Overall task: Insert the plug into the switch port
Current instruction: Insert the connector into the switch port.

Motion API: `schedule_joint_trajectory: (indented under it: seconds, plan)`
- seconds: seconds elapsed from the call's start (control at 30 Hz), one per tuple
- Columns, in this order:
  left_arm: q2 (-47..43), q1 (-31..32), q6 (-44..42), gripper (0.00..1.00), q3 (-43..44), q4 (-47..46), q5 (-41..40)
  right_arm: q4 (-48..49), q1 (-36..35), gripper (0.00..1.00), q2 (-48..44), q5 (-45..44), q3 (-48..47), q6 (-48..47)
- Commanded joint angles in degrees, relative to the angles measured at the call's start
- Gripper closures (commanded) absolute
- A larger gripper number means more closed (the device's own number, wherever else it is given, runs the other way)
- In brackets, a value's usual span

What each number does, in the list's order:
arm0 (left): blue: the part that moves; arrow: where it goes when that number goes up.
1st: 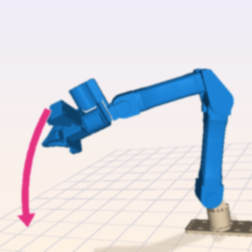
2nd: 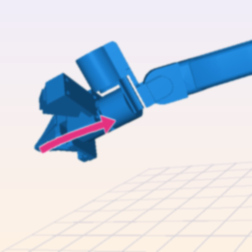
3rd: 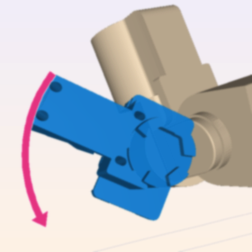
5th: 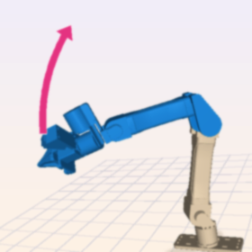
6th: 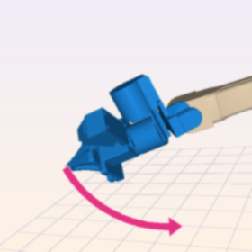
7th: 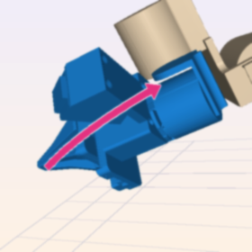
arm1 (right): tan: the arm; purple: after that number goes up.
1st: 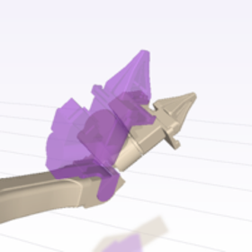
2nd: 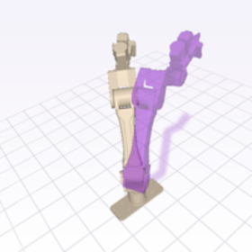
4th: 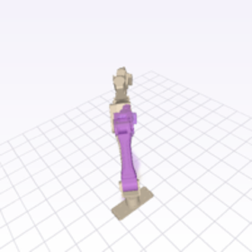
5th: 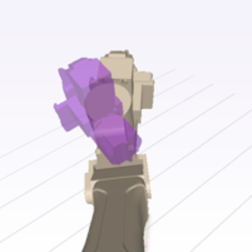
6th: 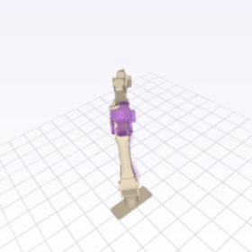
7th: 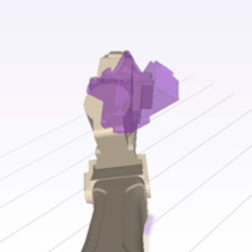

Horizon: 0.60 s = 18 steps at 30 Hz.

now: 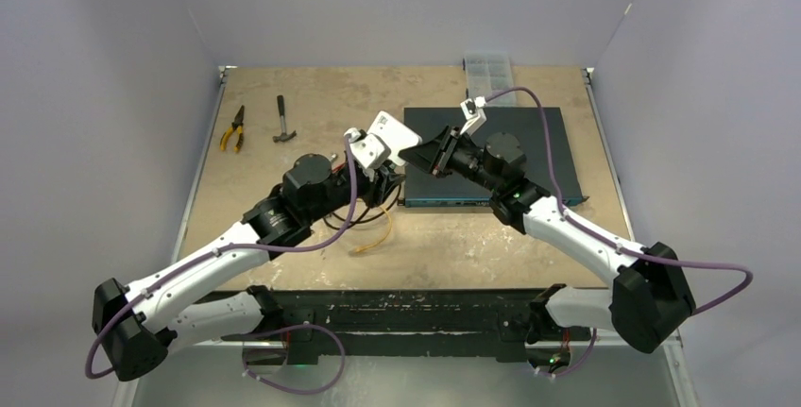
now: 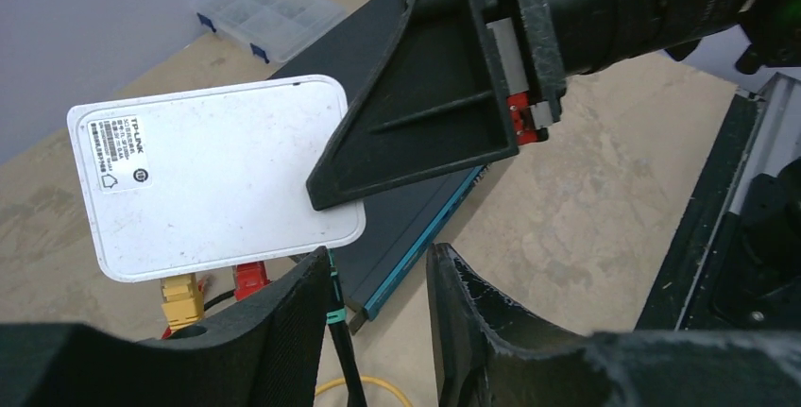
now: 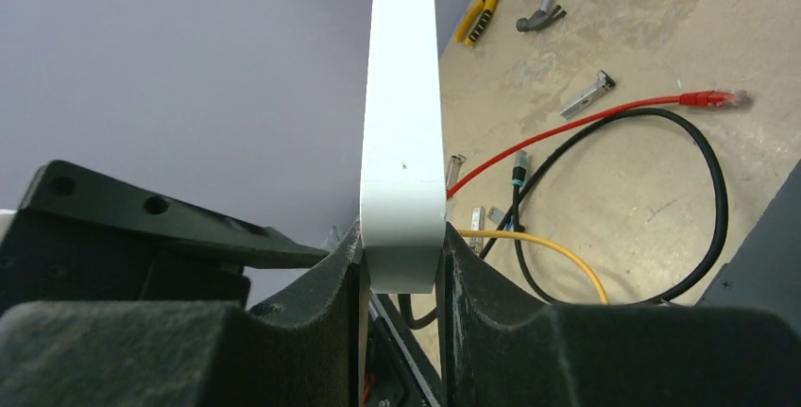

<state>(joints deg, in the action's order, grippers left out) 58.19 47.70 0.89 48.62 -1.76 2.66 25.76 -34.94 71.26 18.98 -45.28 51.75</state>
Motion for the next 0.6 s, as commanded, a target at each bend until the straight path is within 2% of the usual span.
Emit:
schedule_joint_trajectory:
  seconds: [0.0,0.33,0.57]
  plan:
    - [-3.1,0.4,4.2,0.58,2.6,1.3,2.8,2.5,0.5,1.0,-0.4,-0.6,0.2,1.3]
    - [-2.2,-1.8,6.1,0.43,11.8,14.9,-10.1,9.9,3.8,1.0,2.3,2.2,3.4,4.8]
    - [-4.4,-3.8,5.1,0.38,10.4,16.3,-21.3,13.0,4.4,1.0,9.6,1.3,-4.1,4.9]
